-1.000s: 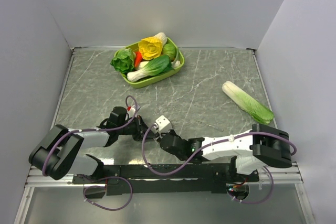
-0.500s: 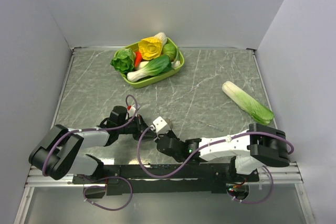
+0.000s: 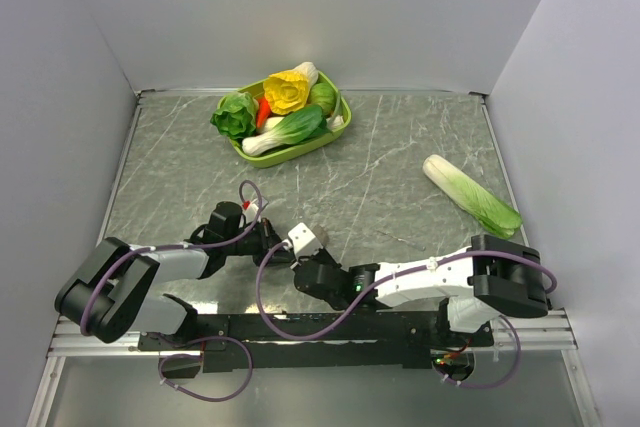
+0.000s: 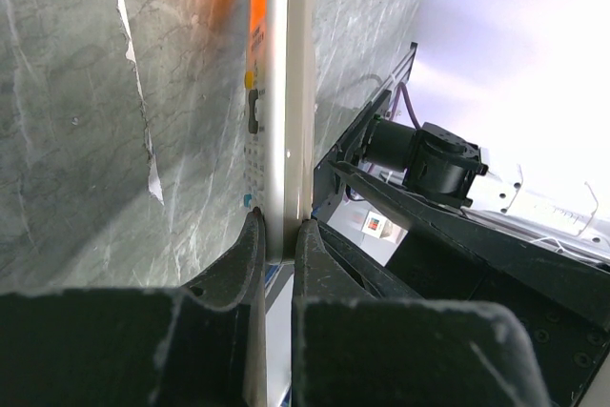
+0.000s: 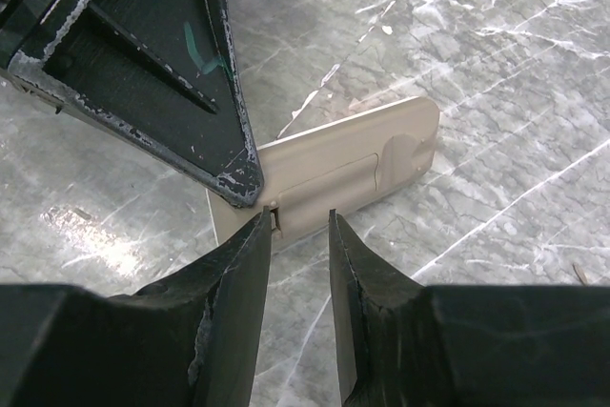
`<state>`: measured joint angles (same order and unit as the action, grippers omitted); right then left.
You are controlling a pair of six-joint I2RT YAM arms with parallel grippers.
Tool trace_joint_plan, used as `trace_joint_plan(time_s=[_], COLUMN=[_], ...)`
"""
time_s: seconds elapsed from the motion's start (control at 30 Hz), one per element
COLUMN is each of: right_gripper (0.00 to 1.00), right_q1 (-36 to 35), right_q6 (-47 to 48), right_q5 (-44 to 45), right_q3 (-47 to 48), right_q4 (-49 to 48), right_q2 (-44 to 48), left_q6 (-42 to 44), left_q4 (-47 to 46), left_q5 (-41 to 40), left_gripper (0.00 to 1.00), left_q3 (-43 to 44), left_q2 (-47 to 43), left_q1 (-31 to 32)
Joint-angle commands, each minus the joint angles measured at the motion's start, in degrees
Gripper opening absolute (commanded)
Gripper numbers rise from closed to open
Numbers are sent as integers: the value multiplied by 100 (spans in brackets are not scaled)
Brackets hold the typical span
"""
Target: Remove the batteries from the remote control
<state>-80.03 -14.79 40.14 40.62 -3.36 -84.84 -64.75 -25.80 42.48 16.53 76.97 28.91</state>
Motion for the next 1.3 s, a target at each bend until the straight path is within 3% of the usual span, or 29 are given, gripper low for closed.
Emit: trace_joint_plan(time_s=[0.0, 0.83, 1.27], right_gripper=[37, 36, 36], right_q1=[31, 31, 31], right_q6=[20, -279, -911], right_q5=[547, 855, 995], right_q3=[244, 455, 350], right_q4=[422, 924, 1539], right_q2=[-147, -173, 178], left_q6=[-11, 6, 77], left_q4=[111, 84, 304], left_q5=[296, 305, 85], left_gripper=[1, 1, 1], left_q3=[69, 43, 148], left_q2=[11, 64, 2], left_q1=[27, 27, 27])
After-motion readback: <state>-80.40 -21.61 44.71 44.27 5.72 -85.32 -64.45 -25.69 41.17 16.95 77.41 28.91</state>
